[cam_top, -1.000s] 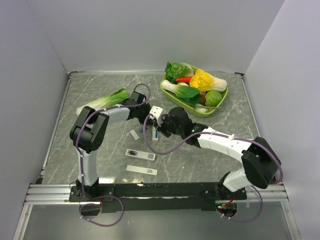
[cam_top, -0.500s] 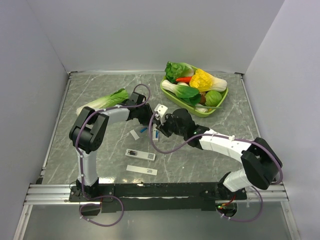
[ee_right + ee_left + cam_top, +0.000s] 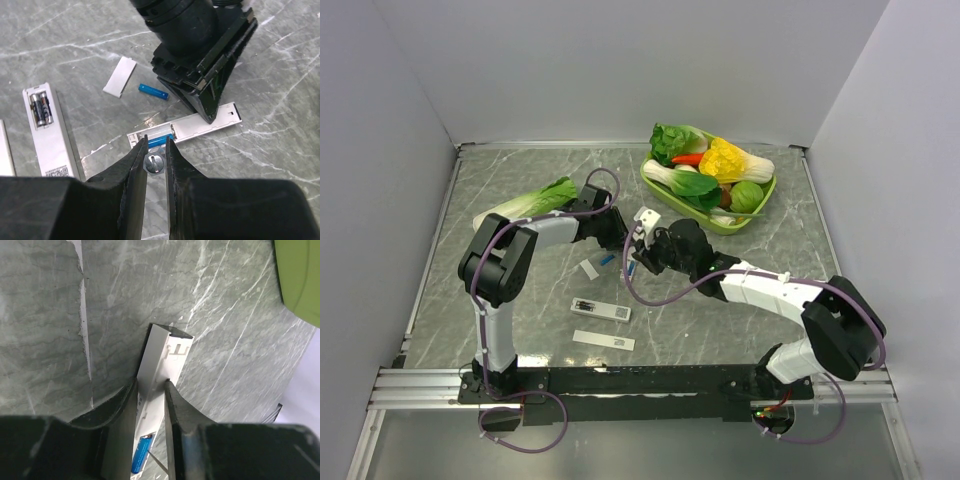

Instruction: Unload the batteries from the remote control

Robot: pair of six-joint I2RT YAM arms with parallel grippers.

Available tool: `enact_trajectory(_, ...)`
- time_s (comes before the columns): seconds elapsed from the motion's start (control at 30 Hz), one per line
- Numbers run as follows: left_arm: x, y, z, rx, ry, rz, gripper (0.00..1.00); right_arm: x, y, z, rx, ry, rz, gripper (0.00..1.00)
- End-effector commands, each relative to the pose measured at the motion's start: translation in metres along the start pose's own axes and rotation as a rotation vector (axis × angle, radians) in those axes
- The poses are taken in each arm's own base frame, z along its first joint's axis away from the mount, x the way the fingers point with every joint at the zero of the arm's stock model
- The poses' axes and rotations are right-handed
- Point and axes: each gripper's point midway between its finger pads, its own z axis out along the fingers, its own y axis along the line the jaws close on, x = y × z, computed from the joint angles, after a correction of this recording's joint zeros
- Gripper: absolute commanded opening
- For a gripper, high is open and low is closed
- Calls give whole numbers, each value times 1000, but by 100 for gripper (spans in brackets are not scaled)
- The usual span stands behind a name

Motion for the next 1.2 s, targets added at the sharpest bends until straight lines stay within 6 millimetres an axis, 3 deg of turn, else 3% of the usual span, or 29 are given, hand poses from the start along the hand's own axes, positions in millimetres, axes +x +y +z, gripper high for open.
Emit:
enact_trajectory(0.0,56,72,9,-242,146,-44,7,75,10,-5,18,219,106,0)
enact_trajectory(0.4,62,79,7,-256,152,-49,6,96,6,-12,78,264,127,0)
enact_trajectory(0.6,63,80,7,-256,155,-53,6,117,-7,-24,241,309,263,0)
enact_trajectory(0.73,61,76,6,-247,149,-52,6,113,-19,-33,331,283,296,0)
enact_trajectory(0.9,49,61,0,-230,130,-47,7,92,-35,-45,407,245,288,0)
enact_trajectory(1.17,35,35,-14,-181,98,-41,10,86,-50,-51,448,256,304,0)
